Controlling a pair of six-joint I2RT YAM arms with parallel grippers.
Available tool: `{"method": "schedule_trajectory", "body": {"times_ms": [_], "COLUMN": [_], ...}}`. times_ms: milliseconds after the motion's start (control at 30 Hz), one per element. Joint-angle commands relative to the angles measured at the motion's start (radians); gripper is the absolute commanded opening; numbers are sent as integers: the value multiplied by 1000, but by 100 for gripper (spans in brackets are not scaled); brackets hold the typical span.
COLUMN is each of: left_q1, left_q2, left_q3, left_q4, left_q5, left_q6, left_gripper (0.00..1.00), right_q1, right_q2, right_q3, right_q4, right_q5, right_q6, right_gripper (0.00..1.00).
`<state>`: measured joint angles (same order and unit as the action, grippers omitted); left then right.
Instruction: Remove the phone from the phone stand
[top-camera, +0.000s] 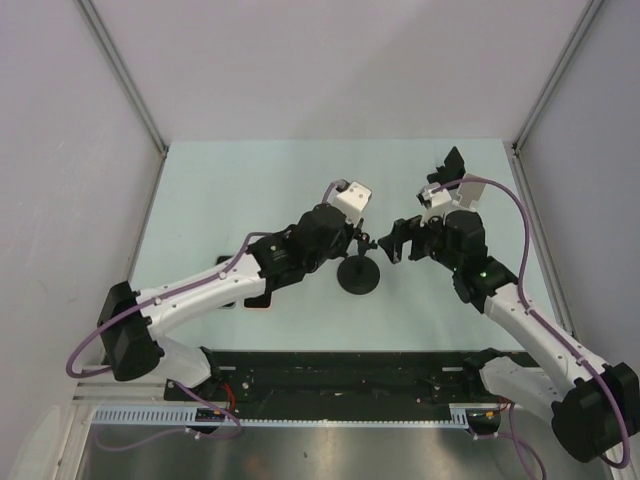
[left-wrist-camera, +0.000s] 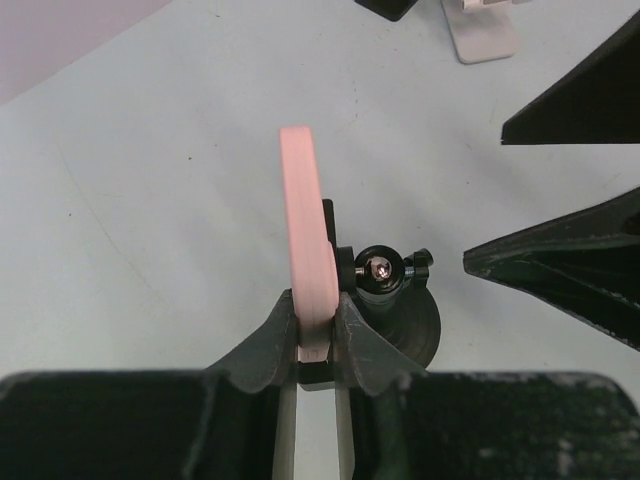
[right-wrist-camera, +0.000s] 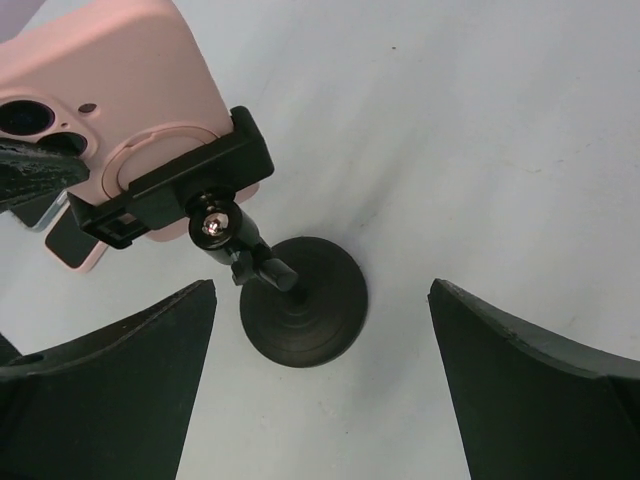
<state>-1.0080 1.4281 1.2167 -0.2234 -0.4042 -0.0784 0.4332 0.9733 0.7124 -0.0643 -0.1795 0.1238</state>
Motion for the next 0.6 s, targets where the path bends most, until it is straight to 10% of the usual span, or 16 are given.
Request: {"method": "schedule_trajectory", "body": {"times_ms": [0,567], "left_q1": [2,2], "left_q2": [-84,-146], "left_q3": [-52,-140], "left_q4": [130,168], "left_q5": [82,165], "left_q6": [17,-12], "left_gripper": [13,15], "right_q1": [19,153], "right_q2": [39,321], "right_q3": [32,87], "right_q4": [92,230], "right_q5": [-118,-172], "right_q6": [5,-121], "right_gripper": [92,76]}}
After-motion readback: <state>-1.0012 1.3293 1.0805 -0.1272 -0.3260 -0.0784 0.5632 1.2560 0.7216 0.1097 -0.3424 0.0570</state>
